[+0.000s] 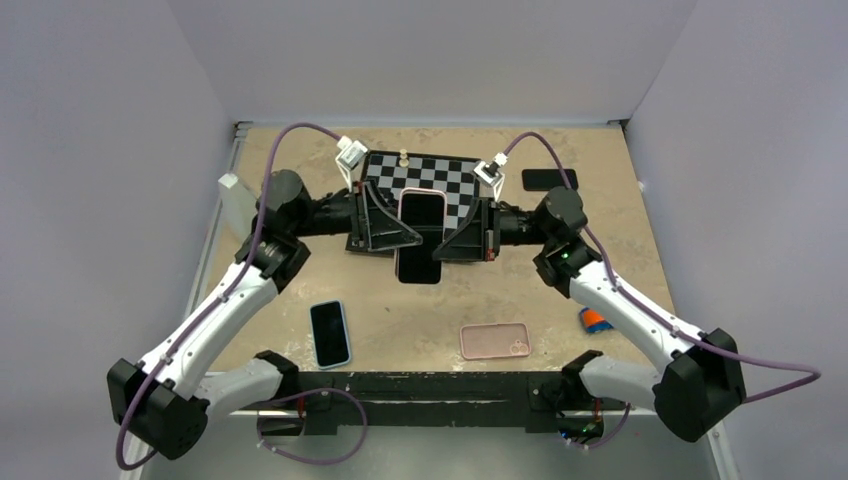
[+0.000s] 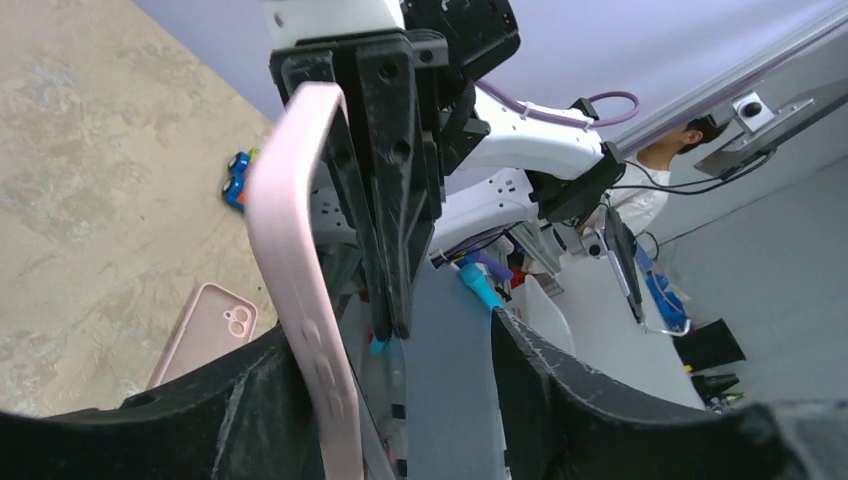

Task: Take the phone out of the phone case
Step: Remove the phone case from the phone.

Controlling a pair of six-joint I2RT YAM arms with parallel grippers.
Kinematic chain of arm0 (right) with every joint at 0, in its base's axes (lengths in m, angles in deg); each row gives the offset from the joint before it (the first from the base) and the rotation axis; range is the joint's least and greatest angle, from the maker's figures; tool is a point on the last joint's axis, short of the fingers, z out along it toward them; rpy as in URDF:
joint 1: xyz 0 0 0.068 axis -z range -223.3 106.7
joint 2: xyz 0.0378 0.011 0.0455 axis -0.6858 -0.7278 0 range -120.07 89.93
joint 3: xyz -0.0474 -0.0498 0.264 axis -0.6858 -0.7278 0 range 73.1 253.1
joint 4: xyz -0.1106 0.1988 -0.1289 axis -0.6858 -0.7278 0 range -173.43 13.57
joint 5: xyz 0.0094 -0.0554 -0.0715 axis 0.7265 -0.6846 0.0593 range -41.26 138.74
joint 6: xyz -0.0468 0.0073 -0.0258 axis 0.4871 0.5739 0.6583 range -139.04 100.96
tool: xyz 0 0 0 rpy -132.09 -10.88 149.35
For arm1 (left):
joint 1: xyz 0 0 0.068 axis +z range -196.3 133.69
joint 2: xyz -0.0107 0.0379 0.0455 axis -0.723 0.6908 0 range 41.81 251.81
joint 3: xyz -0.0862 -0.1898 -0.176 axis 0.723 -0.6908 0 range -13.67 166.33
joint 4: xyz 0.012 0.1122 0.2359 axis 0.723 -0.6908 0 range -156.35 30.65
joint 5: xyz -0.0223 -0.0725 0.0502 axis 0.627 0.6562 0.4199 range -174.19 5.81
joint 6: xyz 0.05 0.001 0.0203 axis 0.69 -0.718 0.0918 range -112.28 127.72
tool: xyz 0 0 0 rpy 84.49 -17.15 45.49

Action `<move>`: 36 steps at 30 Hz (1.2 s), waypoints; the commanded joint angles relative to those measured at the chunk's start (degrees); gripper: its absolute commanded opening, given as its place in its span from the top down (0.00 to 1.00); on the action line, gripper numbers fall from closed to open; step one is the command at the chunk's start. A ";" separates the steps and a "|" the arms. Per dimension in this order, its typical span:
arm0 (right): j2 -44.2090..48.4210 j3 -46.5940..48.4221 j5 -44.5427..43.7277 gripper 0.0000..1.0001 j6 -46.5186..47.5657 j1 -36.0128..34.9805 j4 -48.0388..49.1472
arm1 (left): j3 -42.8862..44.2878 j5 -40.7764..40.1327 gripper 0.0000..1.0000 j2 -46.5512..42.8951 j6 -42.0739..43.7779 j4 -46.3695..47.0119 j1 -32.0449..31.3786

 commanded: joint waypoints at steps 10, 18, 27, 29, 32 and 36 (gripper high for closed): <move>4.54 -1.25 -3.85 1.00 -17.03 1.96 17.60 | -11.43 -1.54 0.47 -17.15 10.55 5.42 -0.48; 4.93 -0.42 -3.32 1.00 -18.03 1.89 18.74 | -12.17 1.55 0.51 -15.81 9.72 7.18 -0.49; 5.40 -0.97 -2.54 1.00 -20.87 1.72 22.63 | -12.24 2.37 0.63 -15.05 8.31 11.51 -0.48; 5.73 -1.36 -2.45 1.00 -21.70 1.61 23.91 | -12.83 2.88 0.60 -15.26 7.69 12.86 -0.49; 6.37 -1.60 -2.47 1.00 -21.34 1.17 23.65 | -13.34 3.06 0.57 -15.54 7.21 13.81 -0.49; 6.30 -1.71 -2.45 1.00 -21.27 0.71 23.75 | -13.05 2.97 0.57 -14.67 6.08 15.10 -0.48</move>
